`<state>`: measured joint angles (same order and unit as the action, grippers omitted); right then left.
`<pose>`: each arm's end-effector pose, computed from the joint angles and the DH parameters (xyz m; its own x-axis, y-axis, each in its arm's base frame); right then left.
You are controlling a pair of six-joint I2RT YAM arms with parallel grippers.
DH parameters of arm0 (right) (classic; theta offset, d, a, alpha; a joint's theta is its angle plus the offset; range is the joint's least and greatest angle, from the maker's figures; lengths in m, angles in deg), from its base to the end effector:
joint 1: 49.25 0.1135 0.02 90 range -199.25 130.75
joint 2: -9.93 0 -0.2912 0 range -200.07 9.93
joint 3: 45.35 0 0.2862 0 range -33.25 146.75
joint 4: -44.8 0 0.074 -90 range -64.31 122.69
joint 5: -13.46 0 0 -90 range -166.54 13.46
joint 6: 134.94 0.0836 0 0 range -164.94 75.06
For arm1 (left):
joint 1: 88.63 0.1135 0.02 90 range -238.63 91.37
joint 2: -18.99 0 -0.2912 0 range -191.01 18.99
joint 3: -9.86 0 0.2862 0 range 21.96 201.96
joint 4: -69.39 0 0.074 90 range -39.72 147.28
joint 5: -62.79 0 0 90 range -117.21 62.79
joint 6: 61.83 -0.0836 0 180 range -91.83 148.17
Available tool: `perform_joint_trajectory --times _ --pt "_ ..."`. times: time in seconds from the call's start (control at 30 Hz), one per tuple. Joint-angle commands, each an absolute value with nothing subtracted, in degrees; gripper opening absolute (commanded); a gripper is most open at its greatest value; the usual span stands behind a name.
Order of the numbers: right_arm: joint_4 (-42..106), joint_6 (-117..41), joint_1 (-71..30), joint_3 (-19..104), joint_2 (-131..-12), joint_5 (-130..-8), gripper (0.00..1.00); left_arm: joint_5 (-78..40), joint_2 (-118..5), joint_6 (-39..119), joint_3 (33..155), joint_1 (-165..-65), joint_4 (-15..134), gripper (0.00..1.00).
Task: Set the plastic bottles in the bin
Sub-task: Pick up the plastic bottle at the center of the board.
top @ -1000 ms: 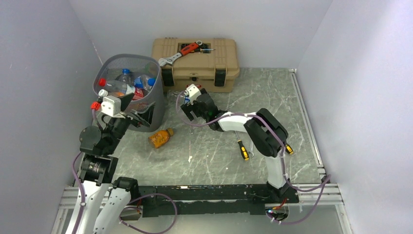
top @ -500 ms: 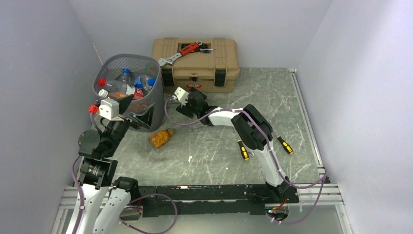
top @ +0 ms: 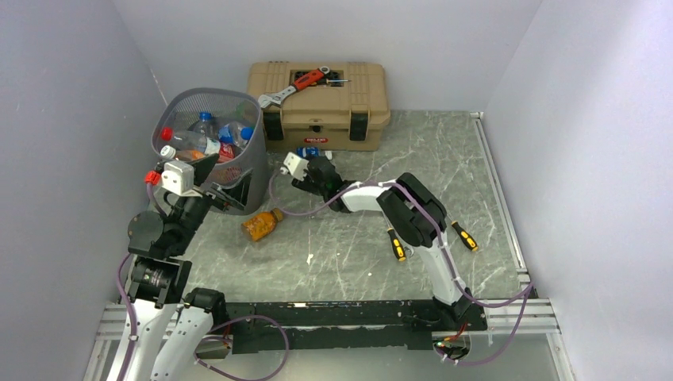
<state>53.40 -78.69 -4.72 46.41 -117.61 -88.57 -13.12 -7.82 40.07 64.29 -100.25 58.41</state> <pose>0.4173 0.3860 0.1059 0.0369 -0.7259 -0.6868 -0.6413 0.5099 -0.5734 0.1549 -0.0526 0.4219 0.1871 -0.2427 -0.9519 0.4726 0.8718 -0.1294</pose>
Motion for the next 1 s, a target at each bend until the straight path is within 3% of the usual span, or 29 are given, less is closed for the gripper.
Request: perform_joint_trajectory --times 0.0,0.13,0.23,0.4,0.53,0.63,0.83,0.97 --pt "57.56 -79.64 -2.12 40.11 -111.53 -90.35 0.58 -13.01 -7.91 41.18 63.89 -100.51 61.05 0.99" --pt "59.45 -79.46 0.45 34.55 -106.34 -93.05 0.5 -13.1 -7.84 41.33 63.85 -100.52 61.02 0.99" --pt "58.97 -74.88 2.04 31.1 -102.38 -93.9 0.5 -13.15 -7.74 41.51 63.72 -100.59 61.14 0.99" --pt "56.82 -52.06 1.99 25.64 -90.93 -82.96 0.87 -13.71 -8.03 41.32 63.57 -100.91 60.94 0.99" --pt "54.8 -47.31 4.16 23.8 -87.56 -68.62 0.99 -13.55 -8.51 41.47 63.63 -101.2 60.95 0.98" --pt "52.23 -47.9 5.61 24.56 -87.76 -63.85 1.0 -13.12 -8.82 41.55 63.63 -101.29 60.96 0.98" --pt "54.25 -35.21 8.33 27.47 -90.3 -67.55 1.0 -13.14 -9.38 41.27 63.7 -101.29 60.78 0.98" --pt "52.68 -42.37 11.36 29.95 -93.17 -69.4 1.0 -13.34 -9.57 41.18 63.54 -101.44 60.67 0.98"
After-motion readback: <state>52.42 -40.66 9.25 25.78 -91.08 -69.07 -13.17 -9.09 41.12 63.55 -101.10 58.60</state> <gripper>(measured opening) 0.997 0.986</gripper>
